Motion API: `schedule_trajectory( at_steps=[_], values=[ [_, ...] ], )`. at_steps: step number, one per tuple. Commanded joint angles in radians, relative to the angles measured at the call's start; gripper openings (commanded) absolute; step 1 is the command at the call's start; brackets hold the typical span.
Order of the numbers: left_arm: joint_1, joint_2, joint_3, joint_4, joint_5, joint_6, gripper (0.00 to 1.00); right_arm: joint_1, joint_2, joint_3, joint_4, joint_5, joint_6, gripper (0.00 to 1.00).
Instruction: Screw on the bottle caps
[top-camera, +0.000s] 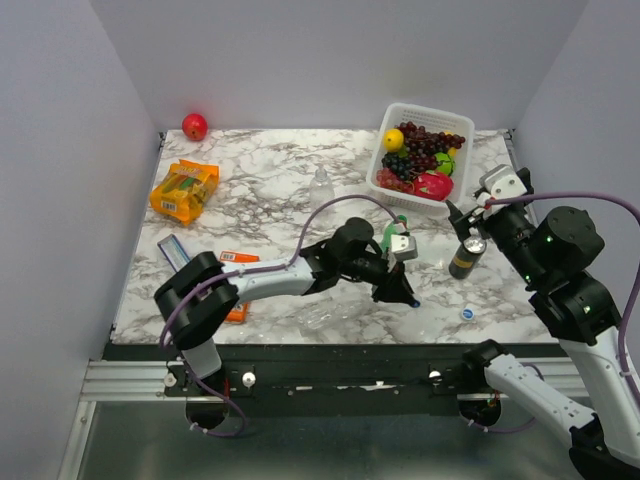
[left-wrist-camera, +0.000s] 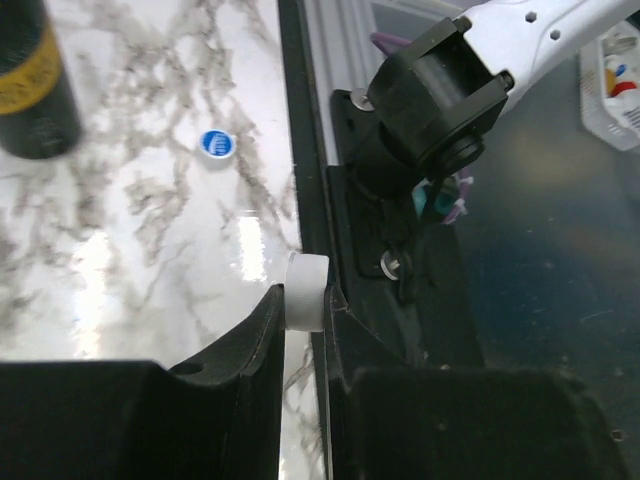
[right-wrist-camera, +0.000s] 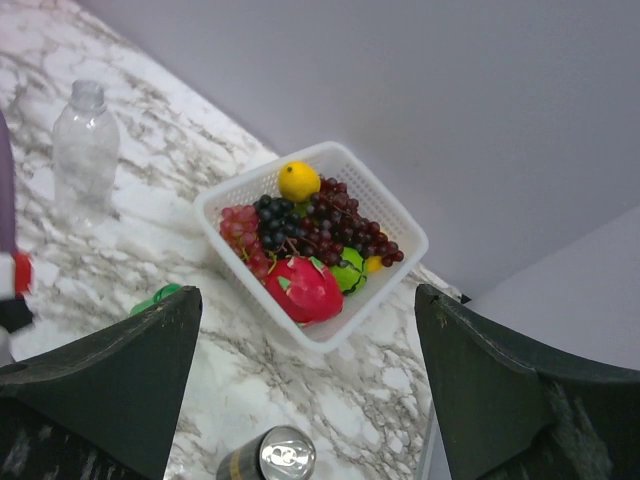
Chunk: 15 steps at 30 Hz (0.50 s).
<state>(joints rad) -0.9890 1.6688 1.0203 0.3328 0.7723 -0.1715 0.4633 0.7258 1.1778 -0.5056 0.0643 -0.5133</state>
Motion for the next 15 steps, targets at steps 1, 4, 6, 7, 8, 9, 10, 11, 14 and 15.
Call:
schedule_trajectory(
  at_steps=[1, 4, 6, 7, 8, 9, 10, 11, 14, 15],
  values=[
    [-0.048, 0.184, 0.102, 0.086, 0.041, -0.238, 0.01, -0.003, -0.015, -0.064, 0.061, 0.079, 0.114, 0.93],
    [-0.072, 0.298, 0.162, 0.118, 0.003, -0.335, 0.02, -0.003, -0.084, -0.109, 0.029, 0.037, 0.116, 0.92],
    [-0.083, 0.359, 0.201, 0.089, -0.048, -0.333, 0.03, -0.003, -0.098, -0.11, -0.002, 0.032, 0.116, 0.92],
    [-0.088, 0.374, 0.21, 0.087, -0.057, -0.338, 0.03, -0.003, -0.109, -0.112, -0.017, 0.031, 0.114, 0.92],
    [-0.092, 0.388, 0.221, 0.086, -0.065, -0.342, 0.04, -0.003, -0.112, -0.113, -0.02, 0.031, 0.108, 0.92],
    [-0.096, 0.413, 0.225, 0.08, -0.073, -0.344, 0.05, -0.003, -0.114, -0.113, -0.021, 0.031, 0.105, 0.92],
    [-0.097, 0.422, 0.227, 0.08, -0.079, -0.361, 0.05, -0.003, -0.115, -0.112, -0.019, 0.031, 0.105, 0.92],
    [-0.097, 0.431, 0.227, 0.084, -0.077, -0.367, 0.06, -0.003, -0.111, -0.11, -0.02, 0.029, 0.105, 0.92],
    [-0.097, 0.456, 0.222, 0.083, -0.067, -0.368, 0.07, -0.003, -0.1, -0.096, -0.02, 0.009, 0.11, 0.92],
    [-0.097, 0.466, 0.219, 0.081, -0.07, -0.372, 0.07, -0.003, -0.097, -0.095, -0.019, -0.001, 0.114, 0.92]
  ],
)
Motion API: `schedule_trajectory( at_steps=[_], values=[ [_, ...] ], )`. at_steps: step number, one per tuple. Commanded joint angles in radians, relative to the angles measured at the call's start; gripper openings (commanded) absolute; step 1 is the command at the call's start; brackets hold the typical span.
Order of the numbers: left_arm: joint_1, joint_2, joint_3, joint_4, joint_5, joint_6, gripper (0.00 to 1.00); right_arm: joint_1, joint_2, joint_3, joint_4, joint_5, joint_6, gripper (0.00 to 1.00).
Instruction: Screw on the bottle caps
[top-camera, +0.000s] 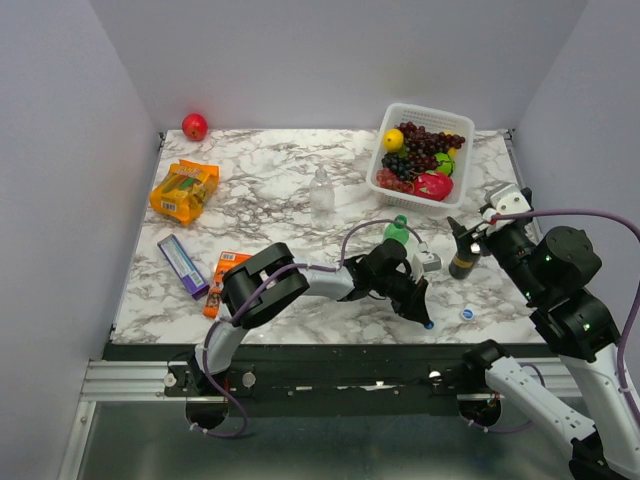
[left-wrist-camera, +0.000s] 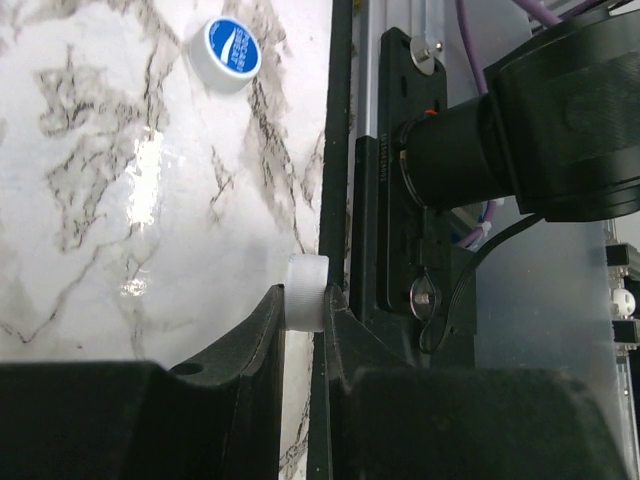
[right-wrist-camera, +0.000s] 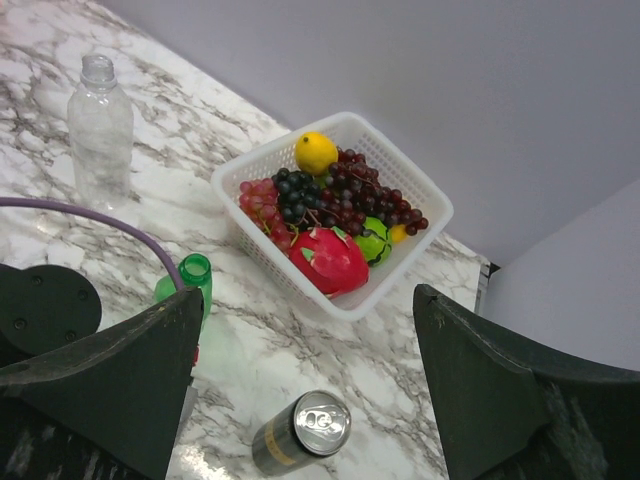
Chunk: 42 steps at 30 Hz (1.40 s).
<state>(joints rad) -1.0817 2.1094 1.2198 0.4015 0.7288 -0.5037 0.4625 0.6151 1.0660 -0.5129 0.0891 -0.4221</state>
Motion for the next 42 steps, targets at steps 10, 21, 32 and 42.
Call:
schedule_trajectory(
  at_steps=[10, 21, 32, 42],
  values=[
    [-0.004, 0.086, 0.014, 0.016, -0.034, -0.064, 0.11, -0.002, 0.018, 0.008, -0.015, -0.051, 0.046, 0.91],
    [0.0, 0.077, 0.014, -0.04, -0.121, -0.038, 0.49, -0.002, 0.025, 0.015, -0.01, -0.06, 0.042, 0.91],
    [-0.018, -0.07, 0.027, -0.157, -0.029, 0.216, 0.63, -0.002, 0.058, 0.048, -0.022, -0.058, 0.023, 0.91],
    [-0.021, -0.533, -0.108, -0.793, -0.248, 0.63, 0.94, -0.002, 0.094, 0.066, 0.008, -0.114, 0.033, 0.9]
  ],
)
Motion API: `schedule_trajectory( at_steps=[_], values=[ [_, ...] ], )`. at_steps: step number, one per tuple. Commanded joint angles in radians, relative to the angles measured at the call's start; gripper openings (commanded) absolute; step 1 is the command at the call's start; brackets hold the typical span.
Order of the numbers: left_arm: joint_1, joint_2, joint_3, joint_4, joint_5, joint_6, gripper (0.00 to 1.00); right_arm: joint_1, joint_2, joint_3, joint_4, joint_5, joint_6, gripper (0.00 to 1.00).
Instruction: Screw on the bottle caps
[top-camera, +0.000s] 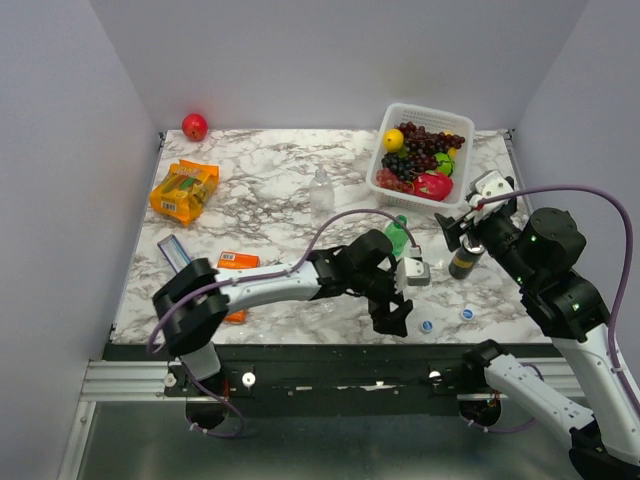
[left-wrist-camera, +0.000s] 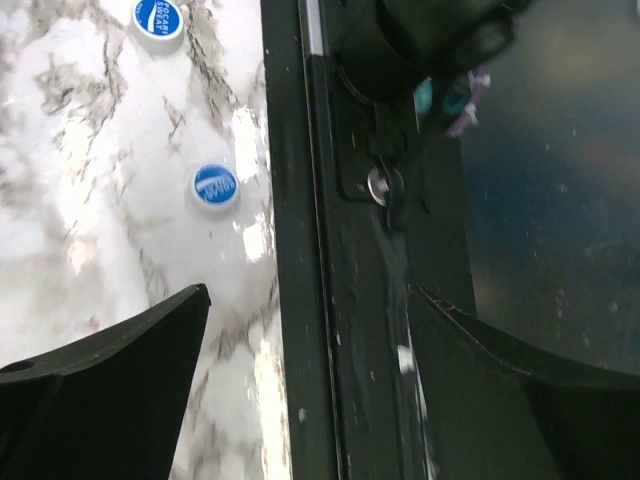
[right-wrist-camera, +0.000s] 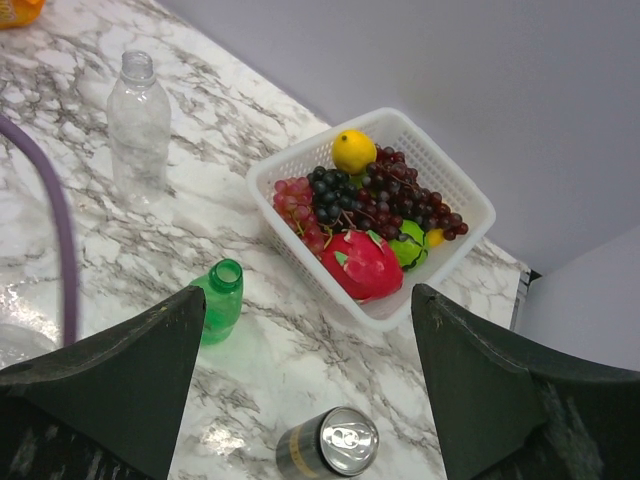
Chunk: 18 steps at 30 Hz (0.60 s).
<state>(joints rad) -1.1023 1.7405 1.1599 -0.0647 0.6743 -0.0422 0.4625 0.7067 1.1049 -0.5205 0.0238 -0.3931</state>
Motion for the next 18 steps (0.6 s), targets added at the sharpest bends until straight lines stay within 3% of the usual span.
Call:
schedule_trajectory(
  at_steps=[1, 2, 5, 12, 18],
  values=[
    [0.001, -0.179, -0.046, -0.366, -0.291, 0.162, 0.96, -0.002, 0.0, 0.023, 0.019, -0.053, -0.001, 0.9],
    [0.004, -0.191, -0.043, -0.403, -0.458, 0.151, 0.98, -0.002, 0.0, 0.018, 0.02, -0.055, -0.001, 0.9],
    [0.028, -0.194, -0.031, -0.517, -0.638, 0.131, 0.99, -0.002, -0.003, 0.009, 0.02, -0.061, 0.002, 0.9],
    [0.055, -0.171, -0.112, -0.537, -0.667, 0.127, 0.99, -0.002, -0.018, 0.009, -0.006, -0.042, -0.024, 0.9],
    [0.064, -0.087, -0.132, -0.569, -0.593, 0.1, 0.99, -0.004, -0.038, 0.001, -0.033, -0.041, -0.03, 0.9]
  ],
)
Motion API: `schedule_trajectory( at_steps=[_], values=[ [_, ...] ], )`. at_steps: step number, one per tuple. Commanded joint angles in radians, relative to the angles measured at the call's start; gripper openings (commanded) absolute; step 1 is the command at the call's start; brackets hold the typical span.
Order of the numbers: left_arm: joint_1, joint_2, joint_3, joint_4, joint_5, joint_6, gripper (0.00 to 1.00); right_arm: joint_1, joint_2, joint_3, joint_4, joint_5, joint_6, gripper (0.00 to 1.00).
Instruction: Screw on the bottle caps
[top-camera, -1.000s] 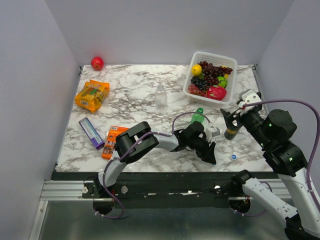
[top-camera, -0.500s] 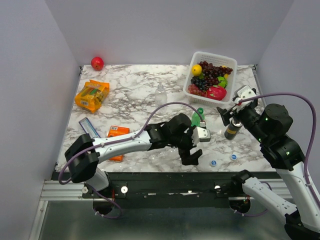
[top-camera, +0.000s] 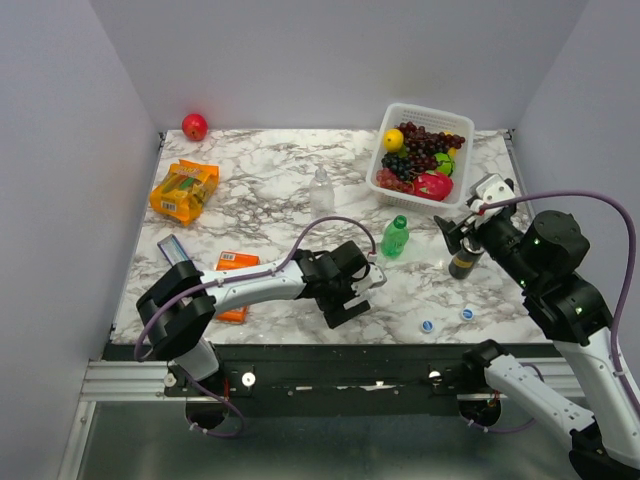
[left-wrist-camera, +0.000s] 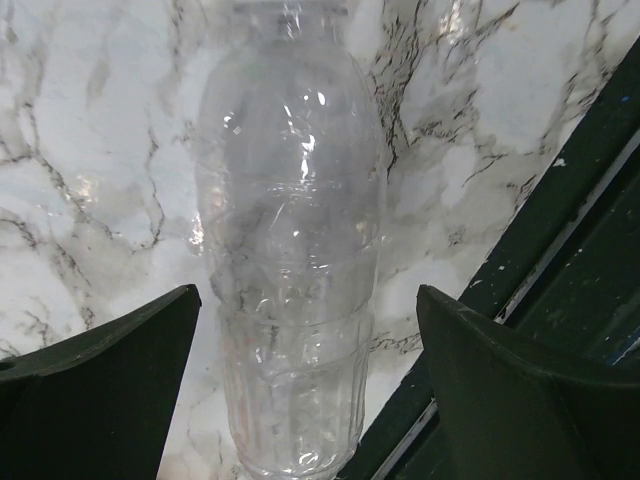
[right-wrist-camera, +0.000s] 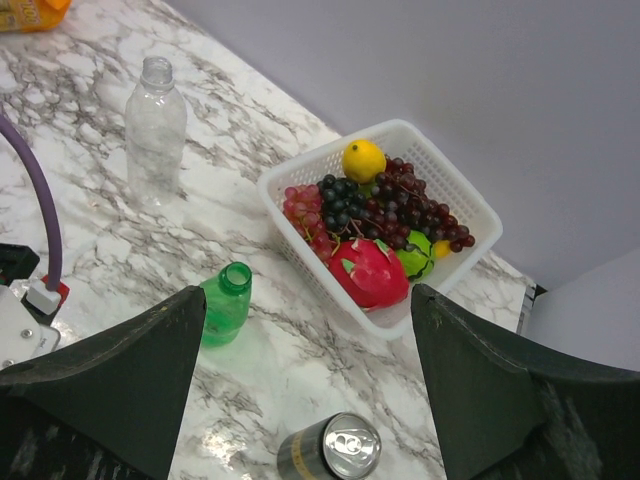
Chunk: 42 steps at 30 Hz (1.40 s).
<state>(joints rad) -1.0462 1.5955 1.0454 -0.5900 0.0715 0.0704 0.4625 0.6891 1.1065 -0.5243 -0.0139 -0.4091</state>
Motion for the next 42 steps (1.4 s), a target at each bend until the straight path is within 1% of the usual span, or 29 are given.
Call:
schedule_trajectory(
  at_steps=[1, 4, 5, 6, 8, 9, 11, 12, 13, 14, 15, 16, 17, 18, 19, 20, 21, 23, 25, 30, 34, 37, 38, 41, 42],
  values=[
    [0.006, 0.066, -0.022, -0.036, 0.01, -0.015, 0.99, -0.002, -0.02, -0.002, -0.029, -0.006, -0.014, 0.9],
    [0.008, 0.112, -0.03, -0.011, -0.007, -0.006, 0.99, -0.004, -0.017, -0.008, -0.029, -0.024, -0.011, 0.9],
    [0.012, 0.122, -0.031, -0.01, -0.003, -0.003, 0.97, -0.002, -0.017, -0.008, -0.029, -0.032, -0.008, 0.89],
    [0.018, 0.129, -0.041, -0.004, 0.011, -0.001, 0.92, -0.002, -0.014, -0.007, -0.031, -0.044, 0.001, 0.89],
    [0.043, 0.113, -0.054, 0.028, 0.04, 0.0, 0.85, -0.002, -0.002, -0.004, -0.046, -0.076, 0.01, 0.88],
    [0.051, 0.089, -0.076, 0.05, 0.083, 0.005, 0.78, -0.002, 0.006, -0.002, -0.054, -0.086, 0.035, 0.88],
    [0.077, 0.052, -0.099, 0.076, 0.14, 0.005, 0.71, -0.002, 0.03, 0.0, -0.086, -0.125, 0.067, 0.88],
    [0.084, 0.011, -0.128, 0.09, 0.196, 0.006, 0.63, -0.004, 0.044, 0.006, -0.097, -0.15, 0.105, 0.88],
    [0.09, -0.014, -0.145, 0.128, 0.224, 0.005, 0.61, -0.002, 0.056, 0.012, -0.118, -0.178, 0.122, 0.88],
    [0.107, -0.041, -0.163, 0.151, 0.241, 0.002, 0.59, -0.002, 0.099, 0.021, -0.131, -0.243, 0.139, 0.88],
    [0.115, -0.105, -0.195, 0.177, 0.252, -0.006, 0.58, -0.002, 0.118, 0.03, -0.138, -0.273, 0.185, 0.89],
    [0.123, -0.141, -0.208, 0.23, 0.266, -0.015, 0.58, -0.002, 0.142, 0.05, -0.146, -0.303, 0.205, 0.89],
    [0.141, -0.176, -0.214, 0.257, 0.267, -0.03, 0.58, -0.002, 0.176, 0.058, -0.146, -0.372, 0.222, 0.9],
    [0.149, -0.248, -0.22, 0.28, 0.266, -0.037, 0.58, -0.002, 0.194, 0.064, -0.141, -0.408, 0.257, 0.91],
    [0.153, -0.284, -0.223, 0.329, 0.255, -0.04, 0.58, -0.002, 0.213, 0.088, -0.132, -0.447, 0.268, 0.91],
    [0.153, -0.317, -0.223, 0.353, 0.249, -0.023, 0.58, -0.002, 0.233, 0.099, -0.126, -0.531, 0.279, 0.91],
    [0.158, -0.374, -0.222, 0.405, 0.246, -0.006, 0.58, -0.002, 0.274, 0.114, -0.12, -0.573, 0.303, 0.91],
    [0.161, -0.41, -0.214, 0.447, 0.232, 0.005, 0.58, -0.002, 0.317, 0.157, -0.08, -0.624, 0.348, 0.92],
    [0.167, -0.436, -0.19, 0.484, 0.223, 0.012, 0.58, -0.004, 0.384, 0.19, -0.054, -0.649, 0.406, 0.92],
    [0.178, -0.439, -0.153, 0.547, 0.223, 0.012, 0.57, -0.004, 0.472, 0.266, 0.018, -0.675, 0.564, 0.92],
    [0.192, -0.443, -0.145, 0.613, 0.226, -0.047, 0.57, -0.004, 0.518, 0.289, 0.037, -0.675, 0.61, 0.9],
    [0.196, -0.451, -0.143, 0.645, 0.235, -0.067, 0.57, -0.004, 0.541, 0.283, 0.044, -0.644, 0.641, 0.88],
    [0.196, -0.451, -0.142, 0.651, 0.234, -0.095, 0.57, -0.004, 0.546, 0.28, 0.047, -0.632, 0.647, 0.88],
    [0.196, -0.445, -0.13, 0.673, 0.237, -0.115, 0.57, -0.004, 0.547, 0.257, 0.061, -0.638, 0.665, 0.85],
    [0.196, -0.439, -0.127, 0.677, 0.241, -0.116, 0.57, -0.004, 0.546, 0.25, 0.07, -0.643, 0.676, 0.81]
  ],
)
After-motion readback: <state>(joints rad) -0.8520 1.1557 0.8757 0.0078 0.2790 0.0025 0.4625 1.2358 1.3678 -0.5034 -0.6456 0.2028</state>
